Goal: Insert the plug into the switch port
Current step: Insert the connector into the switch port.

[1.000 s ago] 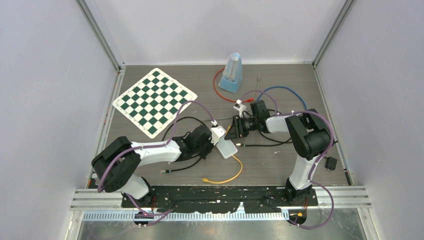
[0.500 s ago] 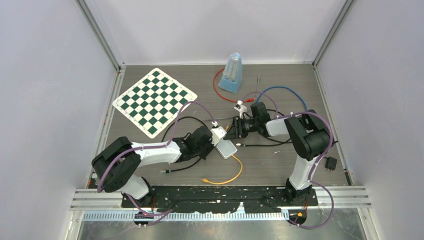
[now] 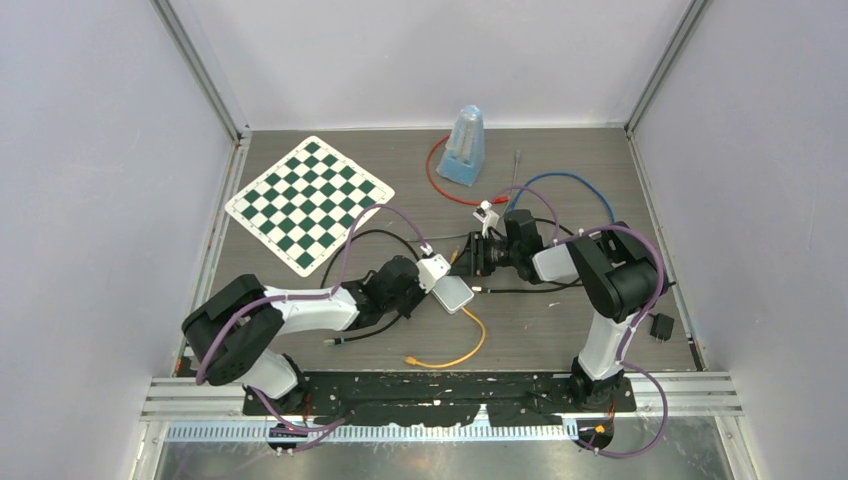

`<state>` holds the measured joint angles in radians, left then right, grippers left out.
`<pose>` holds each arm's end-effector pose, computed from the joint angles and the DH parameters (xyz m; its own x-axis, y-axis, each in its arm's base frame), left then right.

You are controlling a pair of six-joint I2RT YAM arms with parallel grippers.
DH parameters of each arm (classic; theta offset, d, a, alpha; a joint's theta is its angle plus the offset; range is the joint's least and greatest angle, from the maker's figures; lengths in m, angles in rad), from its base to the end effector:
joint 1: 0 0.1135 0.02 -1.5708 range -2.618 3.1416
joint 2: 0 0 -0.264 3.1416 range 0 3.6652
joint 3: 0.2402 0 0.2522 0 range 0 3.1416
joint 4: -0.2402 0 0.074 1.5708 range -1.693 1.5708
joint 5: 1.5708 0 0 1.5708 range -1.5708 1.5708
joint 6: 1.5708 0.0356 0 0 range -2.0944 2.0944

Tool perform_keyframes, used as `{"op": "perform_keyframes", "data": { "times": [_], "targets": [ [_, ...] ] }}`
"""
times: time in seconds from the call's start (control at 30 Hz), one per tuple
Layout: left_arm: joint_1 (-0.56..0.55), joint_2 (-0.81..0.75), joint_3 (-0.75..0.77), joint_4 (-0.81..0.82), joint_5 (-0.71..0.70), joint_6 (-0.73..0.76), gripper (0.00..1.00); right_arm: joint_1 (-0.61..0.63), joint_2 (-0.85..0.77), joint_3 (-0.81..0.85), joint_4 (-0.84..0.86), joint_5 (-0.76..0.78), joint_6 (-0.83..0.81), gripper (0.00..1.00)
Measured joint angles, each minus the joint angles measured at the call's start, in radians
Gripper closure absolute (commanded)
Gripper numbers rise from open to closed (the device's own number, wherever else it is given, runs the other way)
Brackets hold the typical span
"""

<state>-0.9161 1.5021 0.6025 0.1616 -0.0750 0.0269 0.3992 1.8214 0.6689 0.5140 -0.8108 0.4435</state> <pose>0.1740 -0.2222 0.1487 -0.3892 0.5510 -0.7382 0.7680 0.6366 0.0703 0.2838 0.1477 0.1111 -0.8410 -0.0339 -0.5399 -0.4906 0.4684 0.7348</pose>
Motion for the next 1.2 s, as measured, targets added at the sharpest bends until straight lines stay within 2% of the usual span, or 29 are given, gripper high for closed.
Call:
{"op": "perform_keyframes", "data": {
  "times": [0.23,0.4,0.47,0.7,0.97,1.2],
  "targets": [
    [0.002,0.009,-0.011,0.044,-0.014,0.027,1.00,0.002,0.014,-0.010,0.076,0.025,0.040,0.68],
    [0.002,0.010,-0.010,0.043,-0.019,0.034,1.00,0.003,0.006,-0.013,0.069,0.046,0.052,0.64],
    [0.002,0.008,-0.014,0.050,-0.019,0.034,1.00,0.002,-0.014,0.004,0.003,0.054,0.034,0.60],
    [0.002,0.005,-0.047,0.135,-0.029,0.038,1.00,-0.037,-0.103,0.139,-0.333,0.050,-0.070,0.39],
    [0.015,0.039,-0.010,0.105,-0.072,0.033,1.00,-0.163,-0.276,0.198,-0.557,0.176,-0.187,0.36],
    [0.052,-0.020,-0.009,0.025,-0.101,0.019,1.00,-0.170,-0.328,0.198,-0.644,0.373,-0.223,0.39]
  ]
}}
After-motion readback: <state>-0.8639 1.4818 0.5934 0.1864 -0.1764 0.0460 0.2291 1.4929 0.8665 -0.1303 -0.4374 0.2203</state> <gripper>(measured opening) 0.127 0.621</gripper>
